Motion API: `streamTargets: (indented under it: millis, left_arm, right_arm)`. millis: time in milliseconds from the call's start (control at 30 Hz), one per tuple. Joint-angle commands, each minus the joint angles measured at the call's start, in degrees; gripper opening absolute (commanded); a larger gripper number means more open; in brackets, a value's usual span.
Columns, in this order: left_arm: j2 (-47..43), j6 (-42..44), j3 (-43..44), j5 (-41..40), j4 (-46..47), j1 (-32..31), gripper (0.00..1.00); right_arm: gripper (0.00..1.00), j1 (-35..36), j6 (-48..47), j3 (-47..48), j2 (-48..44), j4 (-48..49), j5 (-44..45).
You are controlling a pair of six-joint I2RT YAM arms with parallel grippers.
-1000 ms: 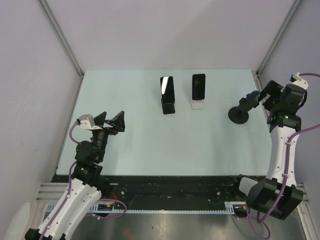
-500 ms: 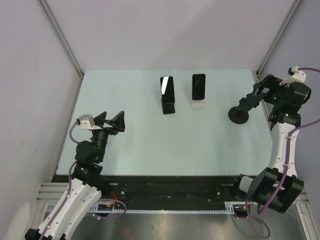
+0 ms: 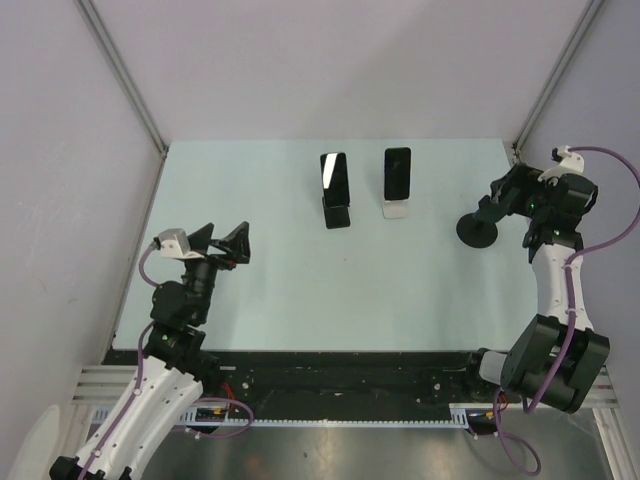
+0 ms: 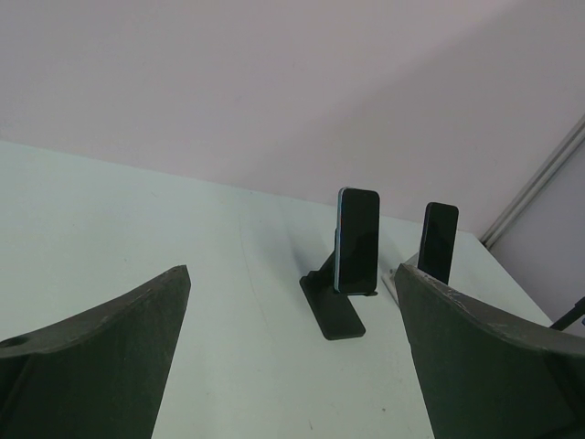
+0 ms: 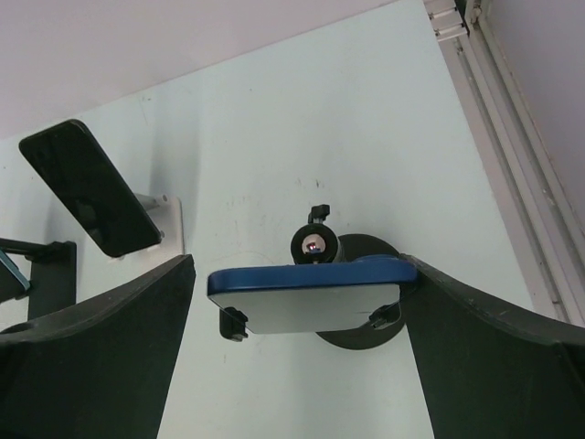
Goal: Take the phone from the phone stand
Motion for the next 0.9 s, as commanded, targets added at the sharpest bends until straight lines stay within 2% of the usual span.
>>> streamTargets:
  millis: [0,133,167,233,267,333,367,467,600,633,700,733,833,867]
  left_arm:
    - [0.66,-1.23,0.71,0.25,1.15,-0.28,1.0]
    - [0.92,-1.23,0.79,0.42,1.16,-0.28,1.0]
    - [1.1,-1.32,0.79,0.51,1.16,-0.28,1.0]
    - [1.36,-1.23,0.79,0.69,1.16,-0.28,1.0]
    - [1.36,-1.32,0.79,0.69,1.07,-0.28,1.0]
    - [1.8,-1.41,0.79,0.69,1.16,-0.37,1.0]
    - [2.06,-1.41,0.79,0.77,1.16,-0.37,1.0]
    - [2.59,-1.49,0.79,0.78,1.16,-0.55,1.0]
    - [3.64,-1.49,0.97,1.3,1.07,-0.99,1.0]
    - [3.91,-1.41,1.06,1.48,1.15,-1.25,1.0]
    - [4.7,-1.06,1.15,2.0,1.16,-1.51,1.0]
    - [5.05,-0.97,1.23,2.61,1.16,-1.77,1.0]
    - [6.28,-0.09,1.76,3.59,1.16,-2.48,1.0]
    - [6.81,0.43,1.76,4.37,1.16,-2.65,1.0]
  right_arm:
    - [0.93,0.33,-1.66,-1.47,0.12,5.32,-0.69]
    - [0.78,0.86,-2.27,-2.0,-0.49,5.5,-1.22]
    - [0.7,1.38,-2.45,-2.0,-0.75,5.5,-1.13]
    - [0.61,2.17,-2.72,-2.0,-2.06,5.15,-0.95]
    - [0.51,2.7,-2.72,-2.0,-2.68,4.89,-0.78]
    - [0.4,4.63,-2.45,-1.92,-4.52,4.27,-0.08]
    - [0.3,5.42,-2.28,-2.0,-5.23,3.92,0.45]
    - [0.16,9.81,-1.49,-2.0,-8.04,2.43,3.52]
    - [0.04,17.72,0.71,-2.0,-11.29,1.02,9.92]
    - [0.01,21.74,1.5,-2.0,-11.82,0.84,11.69]
    - [0.0,26.59,2.99,-2.0,-13.4,-1.0,17.03]
    - [0.0,32.01,3.43,-2.0,-13.67,-1.0,19.07]
    - [0.0,40.73,4.05,-2.0,-14.2,-0.65,29.95]
    - [0.0,46.33,4.4,-2.0,-14.2,-0.48,33.03]
